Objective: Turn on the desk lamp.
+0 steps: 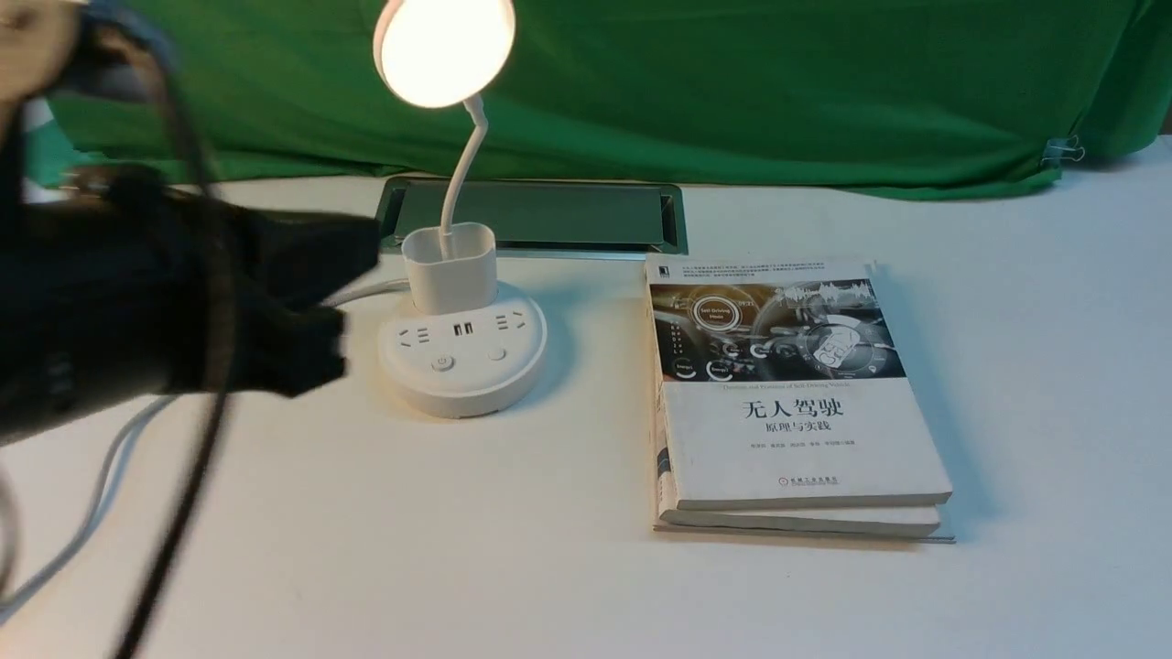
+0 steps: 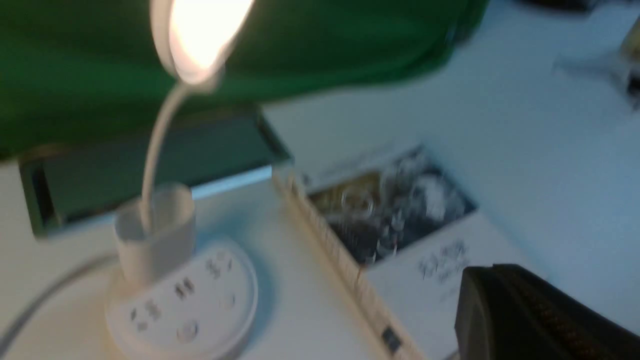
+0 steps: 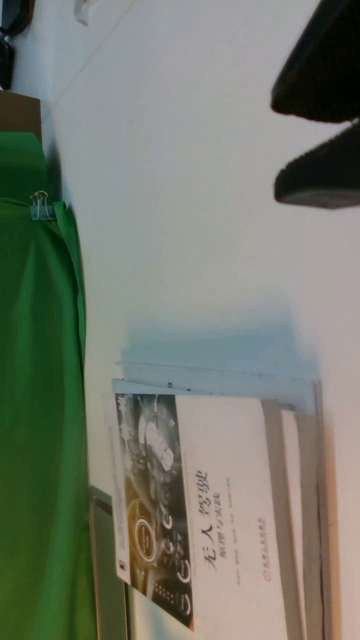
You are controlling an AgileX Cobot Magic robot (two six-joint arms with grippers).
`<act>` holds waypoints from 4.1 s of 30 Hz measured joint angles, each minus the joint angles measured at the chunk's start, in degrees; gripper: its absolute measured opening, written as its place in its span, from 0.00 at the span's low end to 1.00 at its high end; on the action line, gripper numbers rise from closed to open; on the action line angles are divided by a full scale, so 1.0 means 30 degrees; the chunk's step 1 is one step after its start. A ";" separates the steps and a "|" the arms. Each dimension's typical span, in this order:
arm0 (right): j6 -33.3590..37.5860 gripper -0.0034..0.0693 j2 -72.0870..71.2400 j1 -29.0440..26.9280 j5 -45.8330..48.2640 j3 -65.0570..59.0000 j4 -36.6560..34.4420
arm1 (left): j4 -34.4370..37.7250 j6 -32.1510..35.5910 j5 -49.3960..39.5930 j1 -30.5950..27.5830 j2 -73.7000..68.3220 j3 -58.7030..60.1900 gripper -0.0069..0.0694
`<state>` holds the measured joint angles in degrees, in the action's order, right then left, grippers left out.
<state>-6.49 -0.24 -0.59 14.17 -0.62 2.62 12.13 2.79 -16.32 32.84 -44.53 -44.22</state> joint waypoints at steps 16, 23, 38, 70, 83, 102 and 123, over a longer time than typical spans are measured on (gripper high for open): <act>0.0000 0.38 0.0000 0.0000 0.0000 0.0000 0.0000 | -0.0375 0.0023 0.0770 0.0000 1.0239 0.9258 0.09; 0.0000 0.38 0.0000 0.0000 -0.0003 0.0000 0.0000 | -0.0122 0.0003 0.0733 0.0000 1.0260 1.1314 0.09; 0.0000 0.38 0.0000 0.0000 -0.0028 0.0000 0.0000 | -0.2046 0.2989 1.9600 -0.2751 1.1412 1.4751 0.09; 0.0000 0.38 0.0000 0.0000 -0.0006 0.0000 0.0000 | -0.2785 0.0636 0.1031 -0.8963 1.4888 1.4874 0.09; 0.0000 0.38 0.0000 0.0000 -0.0006 0.0000 0.0000 | -0.2785 0.0644 0.1031 -0.8963 1.4888 1.4874 0.09; 0.0000 0.38 0.0000 0.0000 -0.0006 0.0000 0.0000 | -0.2785 0.0644 0.1031 -0.8963 1.4888 1.4874 0.09; 0.0000 0.38 0.0000 0.0000 0.0005 0.0000 0.0000 | -0.2785 0.0659 0.1031 -0.8963 1.4888 1.4874 0.09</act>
<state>-6.49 -0.24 -0.59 14.19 -0.62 2.62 3.77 4.76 -13.23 5.95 0.13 0.40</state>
